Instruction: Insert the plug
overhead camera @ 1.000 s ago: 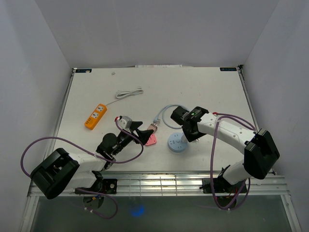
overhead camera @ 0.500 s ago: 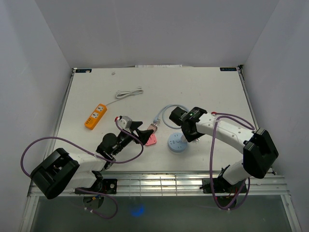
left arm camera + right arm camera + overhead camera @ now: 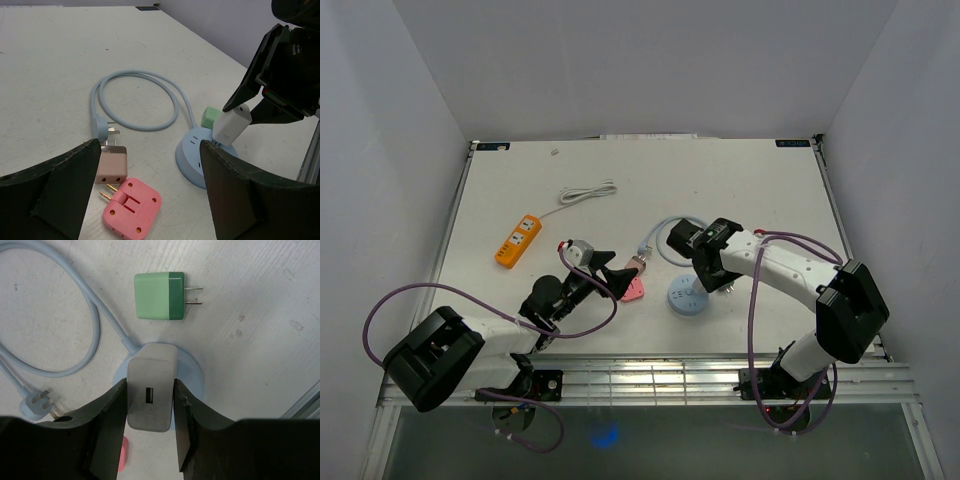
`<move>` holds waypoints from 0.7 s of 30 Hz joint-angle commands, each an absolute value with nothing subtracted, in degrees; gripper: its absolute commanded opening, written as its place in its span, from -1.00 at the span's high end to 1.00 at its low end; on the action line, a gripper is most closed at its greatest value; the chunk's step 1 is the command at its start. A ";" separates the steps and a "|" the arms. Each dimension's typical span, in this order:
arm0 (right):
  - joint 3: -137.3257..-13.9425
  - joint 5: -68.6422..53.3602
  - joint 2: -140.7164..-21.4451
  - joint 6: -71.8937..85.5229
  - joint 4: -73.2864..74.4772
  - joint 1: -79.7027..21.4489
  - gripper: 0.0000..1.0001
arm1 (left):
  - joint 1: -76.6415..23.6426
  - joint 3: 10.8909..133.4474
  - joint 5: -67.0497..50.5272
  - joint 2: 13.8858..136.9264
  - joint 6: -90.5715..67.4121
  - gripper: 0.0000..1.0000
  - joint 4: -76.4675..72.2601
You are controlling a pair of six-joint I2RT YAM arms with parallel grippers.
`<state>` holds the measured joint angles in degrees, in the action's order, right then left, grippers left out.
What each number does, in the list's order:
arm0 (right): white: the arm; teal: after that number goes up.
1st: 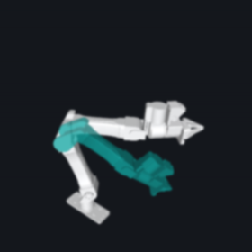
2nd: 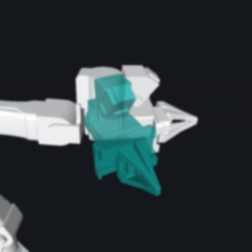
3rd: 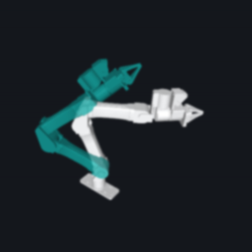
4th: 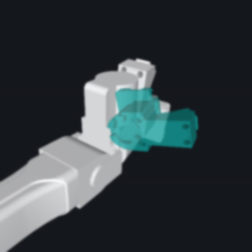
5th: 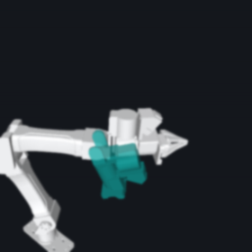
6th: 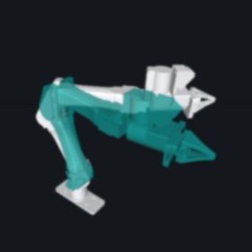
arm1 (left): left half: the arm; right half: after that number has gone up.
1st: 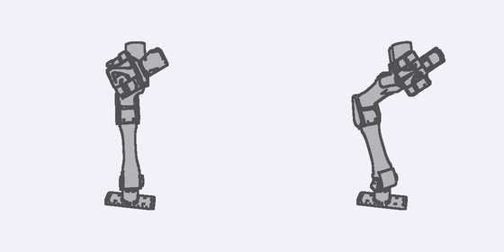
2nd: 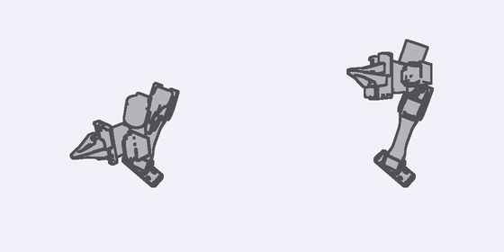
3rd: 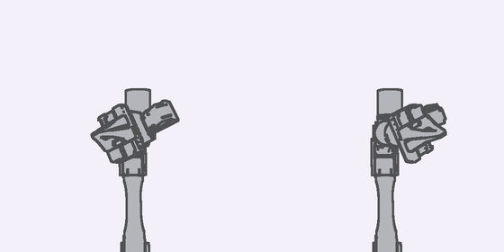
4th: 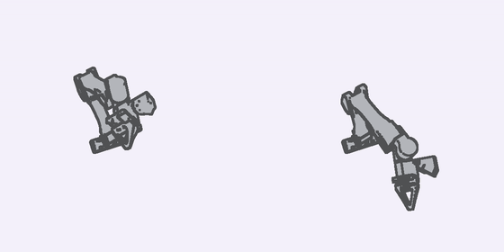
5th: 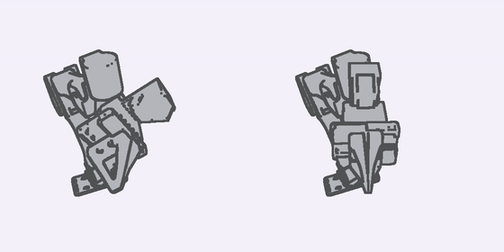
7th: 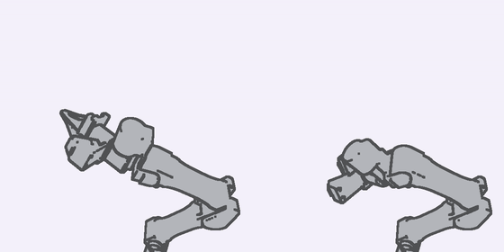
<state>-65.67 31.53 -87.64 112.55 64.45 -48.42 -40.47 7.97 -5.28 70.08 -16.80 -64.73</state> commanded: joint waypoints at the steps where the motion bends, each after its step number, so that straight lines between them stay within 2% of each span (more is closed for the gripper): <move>1: -66.89 32.35 -89.21 126.12 68.99 -48.87 0.85 | -40.43 8.09 -5.27 69.35 -16.70 -0.81 -65.30; 10: -70.57 31.37 -93.33 129.90 74.96 -48.87 0.85 | -40.43 8.09 -5.36 69.52 -16.70 -0.81 -65.30; 21: -70.05 31.81 -93.78 129.99 74.97 -49.48 0.85 | -40.43 8.17 -5.54 69.87 -16.70 -0.81 -65.39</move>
